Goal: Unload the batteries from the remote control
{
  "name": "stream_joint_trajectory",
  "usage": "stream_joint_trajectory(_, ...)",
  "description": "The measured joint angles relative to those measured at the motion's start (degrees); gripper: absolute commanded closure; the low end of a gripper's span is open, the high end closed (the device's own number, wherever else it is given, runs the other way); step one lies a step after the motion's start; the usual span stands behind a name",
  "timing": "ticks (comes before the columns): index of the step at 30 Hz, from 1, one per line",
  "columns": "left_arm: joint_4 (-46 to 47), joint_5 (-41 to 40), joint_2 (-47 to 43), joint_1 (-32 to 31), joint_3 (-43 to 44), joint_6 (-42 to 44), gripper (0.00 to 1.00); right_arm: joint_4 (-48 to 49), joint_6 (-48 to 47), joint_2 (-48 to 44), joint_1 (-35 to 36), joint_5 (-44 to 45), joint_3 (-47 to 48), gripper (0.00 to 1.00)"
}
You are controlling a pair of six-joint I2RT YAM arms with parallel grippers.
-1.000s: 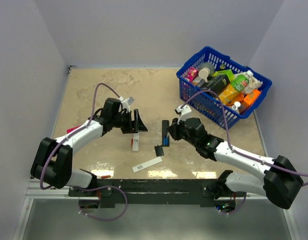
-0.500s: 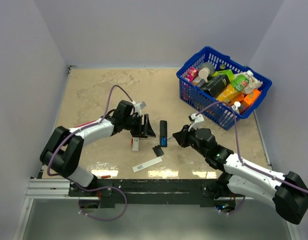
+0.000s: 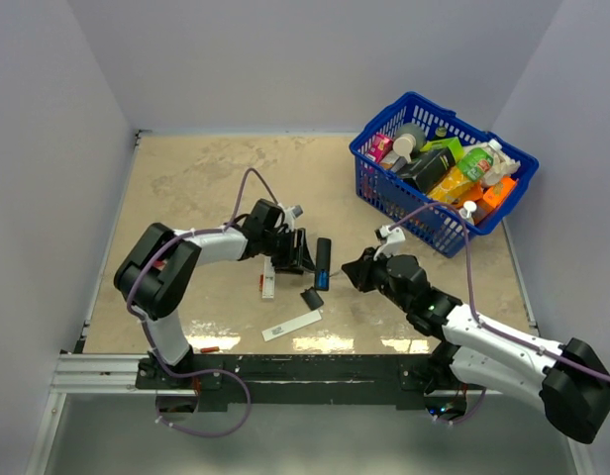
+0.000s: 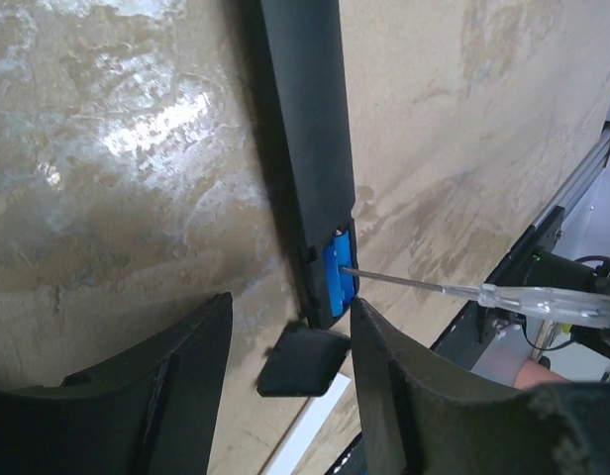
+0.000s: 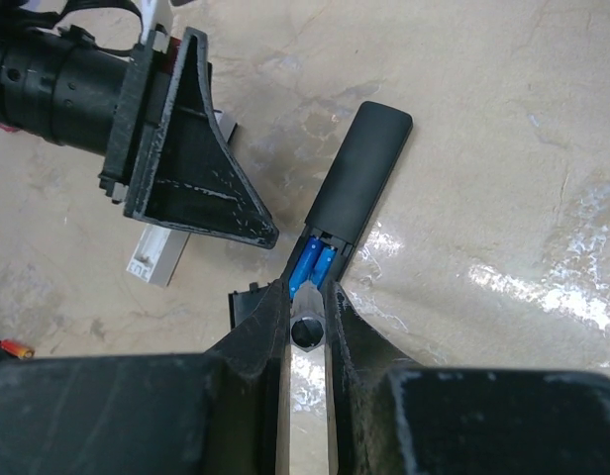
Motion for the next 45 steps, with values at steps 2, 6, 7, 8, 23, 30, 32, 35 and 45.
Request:
stream_joint_trajectory(2, 0.07, 0.07, 1.36, 0.00, 0.57, -0.31, 0.46, 0.55, 0.44, 0.50, -0.24, -0.17, 0.00, 1.00)
stream_joint_trajectory(6, 0.33, 0.20, 3.39, 0.00, 2.99, -0.39, 0.48, 1.18, 1.46, 1.03, -0.72, -0.37, 0.00, 1.00)
stream_joint_trajectory(7, 0.39, 0.15, 4.00, 0.00, 3.61, -0.39, 0.48, 1.20, 1.66, 1.11, -0.79, -0.44, 0.00, 1.00)
stream_joint_trajectory(8, 0.50, 0.24, 4.61, 0.00, 4.17, -0.42, 0.50, 1.25, 1.90, 1.25, -1.16, -0.79, 0.00, 1.00)
stream_joint_trajectory(23, 1.81, 0.15, 8.72, 0.02, 6.91, -1.27, 0.75, 2.62, 7.34, 2.86, -7.48, -5.42, -1.99, 1.00)
stream_joint_trajectory(30, 1.25, -0.28, 8.87, 0.07, 7.13, -1.27, 0.77, 4.42, 10.49, 2.73, -10.51, -8.39, -3.87, 1.00)
stream_joint_trajectory(32, 1.25, -0.35, 8.87, 0.07, 7.10, -1.27, 0.77, 4.74, 10.64, 2.73, -10.82, -8.85, -4.07, 1.00)
stream_joint_trajectory(35, 1.40, -0.37, 8.87, 0.07, 6.97, -1.27, 0.77, 5.84, 10.45, 2.80, -11.19, -10.14, -4.42, 1.00)
stream_joint_trajectory(45, 3.28, -0.55, 8.22, 0.07, 5.51, -1.33, 0.77, 5.51, 7.02, 2.99, -11.65, -18.23, -2.93, 1.00)
